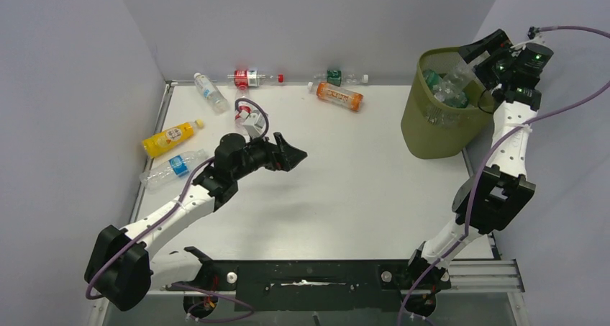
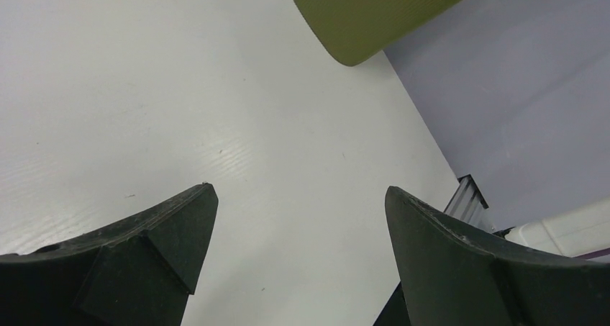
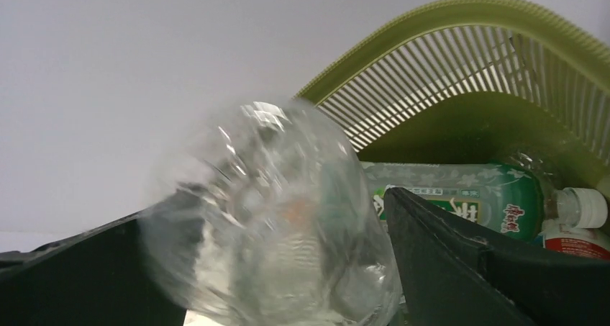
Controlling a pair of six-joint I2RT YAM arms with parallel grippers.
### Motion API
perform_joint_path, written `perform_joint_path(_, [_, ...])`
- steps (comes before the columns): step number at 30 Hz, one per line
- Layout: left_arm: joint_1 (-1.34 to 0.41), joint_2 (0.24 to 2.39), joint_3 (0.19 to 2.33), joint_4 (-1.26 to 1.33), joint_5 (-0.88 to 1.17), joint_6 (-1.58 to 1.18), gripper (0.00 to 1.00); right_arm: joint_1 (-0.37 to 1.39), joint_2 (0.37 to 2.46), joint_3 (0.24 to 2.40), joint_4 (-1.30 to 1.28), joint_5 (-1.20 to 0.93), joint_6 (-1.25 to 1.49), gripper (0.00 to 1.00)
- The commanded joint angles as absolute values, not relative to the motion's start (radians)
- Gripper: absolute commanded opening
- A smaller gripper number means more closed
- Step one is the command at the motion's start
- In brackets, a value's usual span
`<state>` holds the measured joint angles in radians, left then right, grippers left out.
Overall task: Put the plastic bottles in the bin
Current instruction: Place the plastic bottle in the trash bin.
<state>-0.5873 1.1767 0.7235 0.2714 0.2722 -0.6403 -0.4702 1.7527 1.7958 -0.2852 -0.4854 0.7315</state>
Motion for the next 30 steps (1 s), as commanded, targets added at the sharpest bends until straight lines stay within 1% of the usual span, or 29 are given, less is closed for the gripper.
perform_joint_path(1, [-0.553, 1.183, 0.785, 0.199, 0.283, -0.627, 0.88, -0.439, 1.701, 1.864, -0.360, -0.415, 0.626, 0.93])
perform_joint_path(8, [-0.489, 1.171, 0.868, 0.012, 0.199, -0.615, 0.91, -0.431, 1.579, 1.832, -0.501, -0.320, 0.548, 0.96])
perform_joint_path(14, [-0.383, 1.151, 0.935, -0.166, 0.082, -0.624, 0.92, -0.423, 1.416, 1.741, -0.543, -0.306, 0.530, 0.98])
perform_joint_path(16, [-0.349, 1.148, 0.957, -0.220, 0.029, -0.625, 0.92, -0.421, 1.370, 1.719, -0.555, -0.313, 0.523, 0.99])
perform_joint_path(22, [-0.261, 1.162, 1.011, -0.348, -0.100, -0.658, 0.93, -0.423, 1.320, 1.710, -0.602, -0.352, 0.501, 1.00])
perform_joint_path(30, [-0.162, 1.163, 1.033, -0.437, -0.316, -0.640, 0.98, -0.375, 1.218, 1.642, -0.620, -0.422, 0.493, 1.00])
